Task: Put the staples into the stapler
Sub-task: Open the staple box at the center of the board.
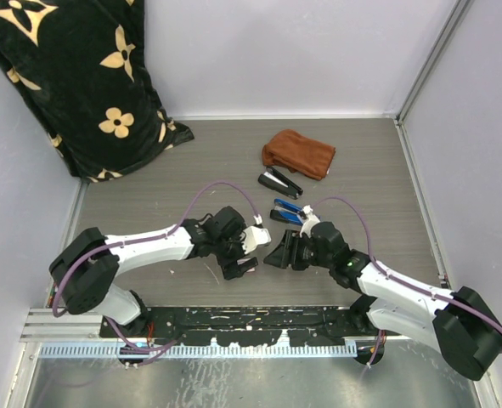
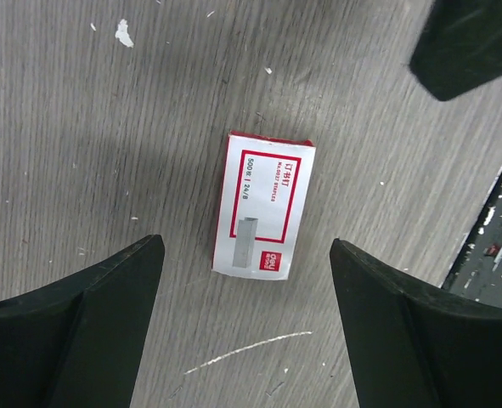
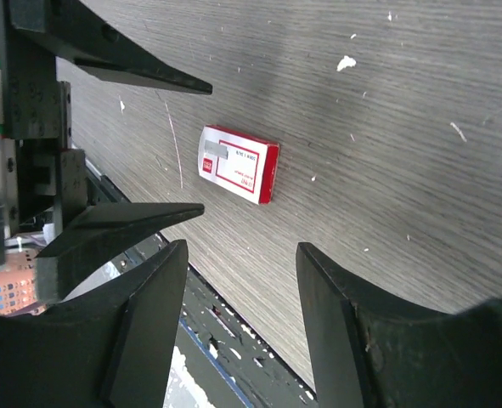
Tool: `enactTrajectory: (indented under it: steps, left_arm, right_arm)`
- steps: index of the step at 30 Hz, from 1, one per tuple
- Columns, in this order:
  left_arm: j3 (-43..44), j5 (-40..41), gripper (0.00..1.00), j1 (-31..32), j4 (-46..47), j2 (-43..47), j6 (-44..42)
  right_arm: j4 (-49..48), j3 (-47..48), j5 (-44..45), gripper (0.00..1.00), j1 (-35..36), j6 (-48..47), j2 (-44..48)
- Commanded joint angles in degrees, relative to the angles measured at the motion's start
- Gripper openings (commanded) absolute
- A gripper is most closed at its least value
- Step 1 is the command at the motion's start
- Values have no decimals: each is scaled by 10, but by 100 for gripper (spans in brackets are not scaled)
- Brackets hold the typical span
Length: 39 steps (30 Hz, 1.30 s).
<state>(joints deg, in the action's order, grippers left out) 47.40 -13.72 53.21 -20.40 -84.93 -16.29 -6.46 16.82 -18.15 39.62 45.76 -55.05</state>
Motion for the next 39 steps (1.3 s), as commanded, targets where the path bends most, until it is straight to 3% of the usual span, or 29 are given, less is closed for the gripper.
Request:
enactTrajectory:
  steps: [1, 12, 25, 39]
  left_arm:
    - [17, 8, 80, 4, 35, -22, -26]
    - [28, 19, 72, 13, 27, -53, -34]
    - [39, 27, 47, 48, 12, -73, -37]
    - [66, -17, 39, 53, 21, -79, 26]
  right_arm:
    - [-42, -8, -12, 59, -2, 29, 24]
    - [-43, -19, -7, 60, -3, 35, 31]
    - [-89, -43, -55, 56, -54, 62, -22]
    - [-217, -65, -130, 45, -81, 74, -113]
